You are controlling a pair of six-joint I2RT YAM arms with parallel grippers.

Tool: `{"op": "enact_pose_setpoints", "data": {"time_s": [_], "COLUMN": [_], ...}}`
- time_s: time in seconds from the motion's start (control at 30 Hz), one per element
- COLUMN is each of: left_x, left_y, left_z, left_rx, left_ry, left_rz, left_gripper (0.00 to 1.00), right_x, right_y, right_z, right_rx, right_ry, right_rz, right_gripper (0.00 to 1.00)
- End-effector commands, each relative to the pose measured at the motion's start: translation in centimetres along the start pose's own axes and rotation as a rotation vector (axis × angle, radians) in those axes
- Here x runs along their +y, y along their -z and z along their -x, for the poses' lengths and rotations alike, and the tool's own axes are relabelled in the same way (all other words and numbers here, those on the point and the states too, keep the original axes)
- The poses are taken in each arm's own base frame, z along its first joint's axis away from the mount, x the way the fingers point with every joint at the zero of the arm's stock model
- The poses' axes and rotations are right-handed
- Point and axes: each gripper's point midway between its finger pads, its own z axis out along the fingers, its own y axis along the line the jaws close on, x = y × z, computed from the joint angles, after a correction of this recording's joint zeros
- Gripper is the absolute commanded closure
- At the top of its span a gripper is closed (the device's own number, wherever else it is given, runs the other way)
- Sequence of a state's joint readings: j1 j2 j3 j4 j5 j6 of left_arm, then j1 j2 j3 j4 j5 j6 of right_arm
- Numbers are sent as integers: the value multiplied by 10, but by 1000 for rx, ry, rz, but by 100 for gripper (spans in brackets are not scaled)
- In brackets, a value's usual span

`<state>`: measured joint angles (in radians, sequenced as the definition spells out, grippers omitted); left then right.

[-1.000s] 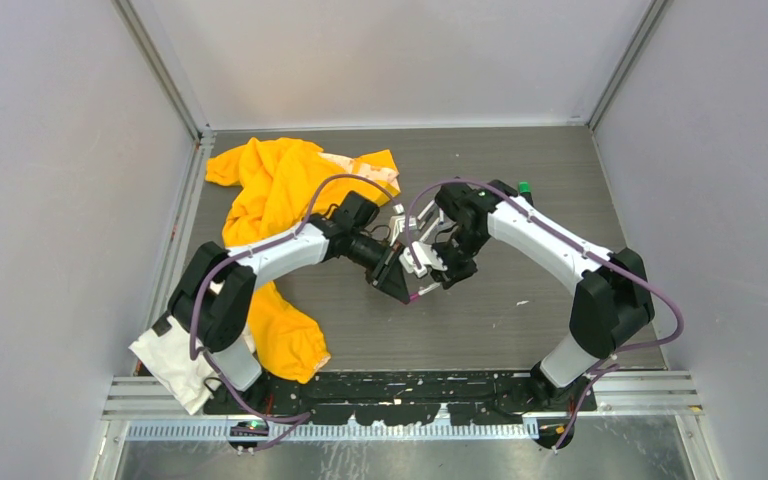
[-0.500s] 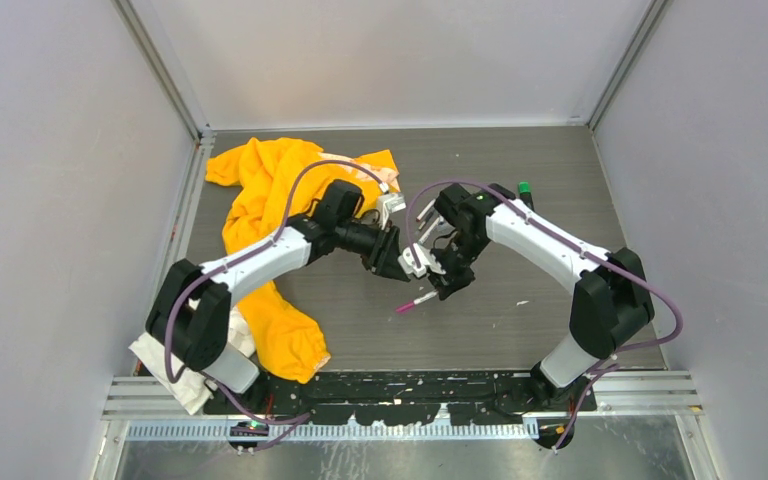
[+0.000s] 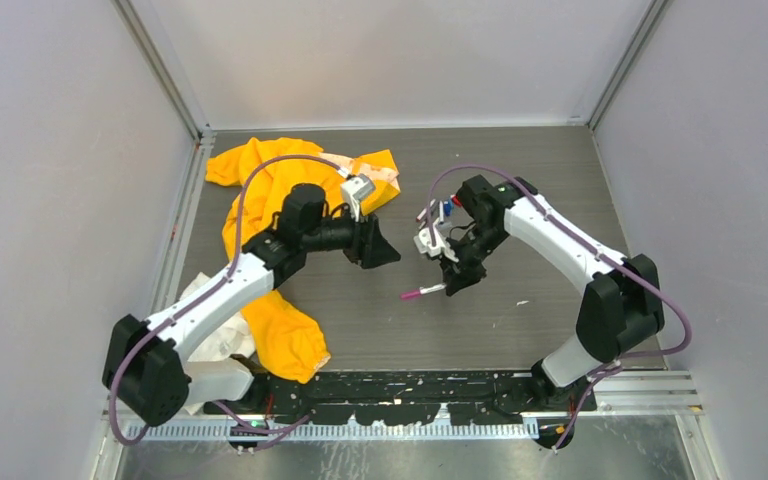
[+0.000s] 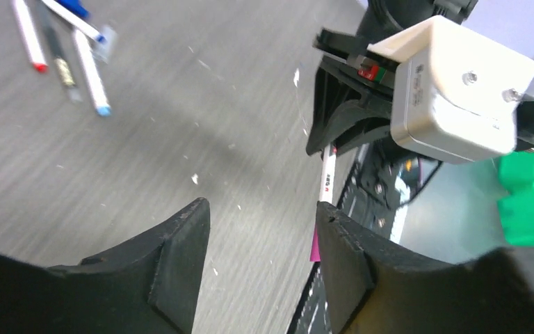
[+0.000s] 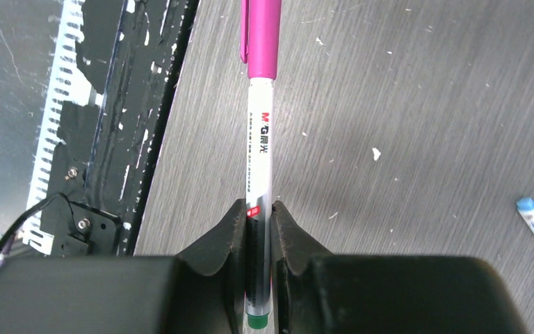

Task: Insert the pens into the pen caps
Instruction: Insert the pen cap onto the pen, then press the pen cap onto the pen.

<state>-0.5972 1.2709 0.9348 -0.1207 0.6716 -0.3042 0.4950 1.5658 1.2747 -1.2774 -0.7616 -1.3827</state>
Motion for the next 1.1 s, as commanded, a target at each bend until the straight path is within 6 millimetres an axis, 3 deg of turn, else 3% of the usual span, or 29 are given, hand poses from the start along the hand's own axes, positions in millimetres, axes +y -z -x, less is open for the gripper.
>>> {"op": "enact_pose_setpoints", "data": {"time_s": [0.0,0.1,0.2,0.37,0.57,0.87,1.07], "left_x": [6,11,12,11,11,30,23], "left_y": [24,38,48,55,48,28,24], "left_z": [67,84,97,122,146,155,158], "left_rx": [-306,-433,-531,-704,-855,-828,-821], "left_ry": [-79,-57,4,122,314,455,431], "left_rz": [134,194,199,140,-1,29,77], "left_gripper": [32,11,1,0,3,7,7], "right_x": [9,7,4,-1,-6,-12,-14], "right_y": [20,31,46,67,85,102,106], "right_z": [12,10,10,9,8,15,17], "right_rx": [-99,-143,-198,-290,-369,-484,-517], "right_ry": [-74,-142,-220,-347,-490,-629,-631], "right_rz": [-46,-85,-134,-220,-306,-369,-368], "right_gripper": [99,99,99,99,99,99,99]}}
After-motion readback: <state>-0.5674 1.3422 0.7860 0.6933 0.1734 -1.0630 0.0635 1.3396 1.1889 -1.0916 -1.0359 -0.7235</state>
